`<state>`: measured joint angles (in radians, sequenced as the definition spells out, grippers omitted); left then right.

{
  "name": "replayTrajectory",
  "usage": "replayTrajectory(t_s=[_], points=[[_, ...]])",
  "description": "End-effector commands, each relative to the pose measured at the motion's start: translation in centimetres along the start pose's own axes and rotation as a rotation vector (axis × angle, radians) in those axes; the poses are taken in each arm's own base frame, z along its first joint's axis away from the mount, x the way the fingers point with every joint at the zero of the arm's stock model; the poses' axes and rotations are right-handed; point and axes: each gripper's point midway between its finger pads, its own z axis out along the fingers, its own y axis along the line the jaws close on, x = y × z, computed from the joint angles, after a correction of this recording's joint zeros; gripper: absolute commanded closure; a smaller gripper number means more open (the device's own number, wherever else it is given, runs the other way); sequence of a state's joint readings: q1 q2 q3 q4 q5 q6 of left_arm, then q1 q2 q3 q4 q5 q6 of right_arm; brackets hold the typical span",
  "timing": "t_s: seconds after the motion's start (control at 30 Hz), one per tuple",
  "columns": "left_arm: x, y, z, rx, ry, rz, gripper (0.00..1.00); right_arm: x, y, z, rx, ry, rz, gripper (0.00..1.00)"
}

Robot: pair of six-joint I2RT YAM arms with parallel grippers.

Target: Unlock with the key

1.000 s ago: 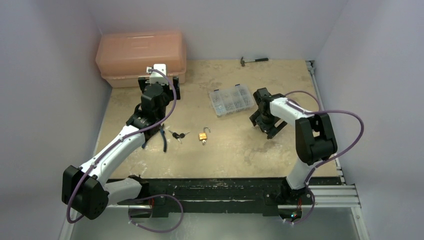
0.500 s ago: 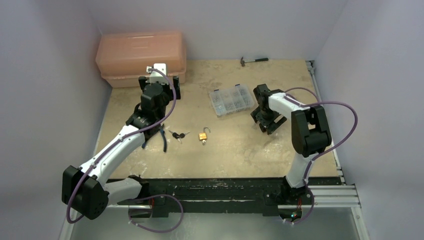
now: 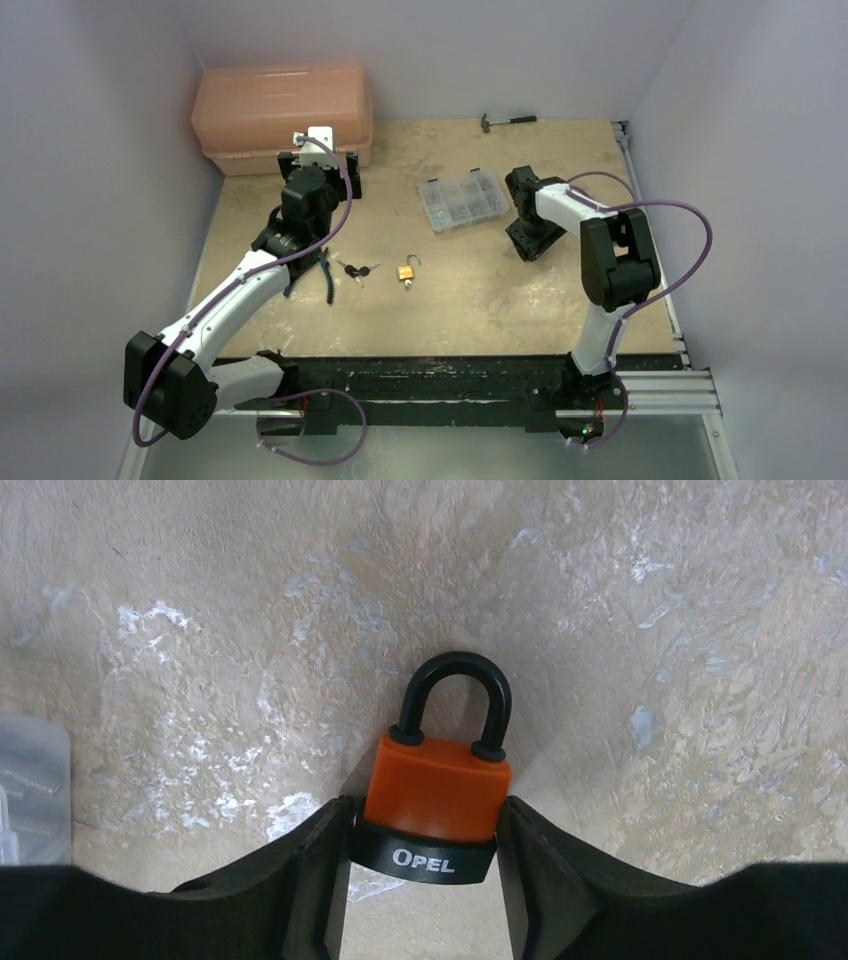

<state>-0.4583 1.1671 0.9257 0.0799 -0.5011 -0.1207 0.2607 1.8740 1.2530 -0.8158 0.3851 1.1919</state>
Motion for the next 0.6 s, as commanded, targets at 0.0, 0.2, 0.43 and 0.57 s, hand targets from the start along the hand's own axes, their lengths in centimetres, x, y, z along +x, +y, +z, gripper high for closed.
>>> replayTrajectory(t_s=[0.0, 0.2, 0.43, 0.57], points=[[-3.0, 0.0, -0.3, 0.008, -0.064, -0.051, 0.11, -1.3, -1.7, 0.9, 0.082, -0.066, -0.047, 0.48], [-3.0, -0.2, -0.2, 0.015, -0.064, -0.053, 0.11, -1.3, -1.3, 1.0, 0.023, -0.081, -0.168, 0.68], [-2.9, -0.3, -0.2, 0.019, -0.061, -0.054, 0.11, -0.2, -0.3, -0.6, -0.133, -0.107, -0.358, 0.86], [-2.8, -0.4, -0.1, 0.022, -0.057, -0.054, 0.11, 1.3, 0.7, -2.4, -0.317, -0.076, -0.423, 0.88]])
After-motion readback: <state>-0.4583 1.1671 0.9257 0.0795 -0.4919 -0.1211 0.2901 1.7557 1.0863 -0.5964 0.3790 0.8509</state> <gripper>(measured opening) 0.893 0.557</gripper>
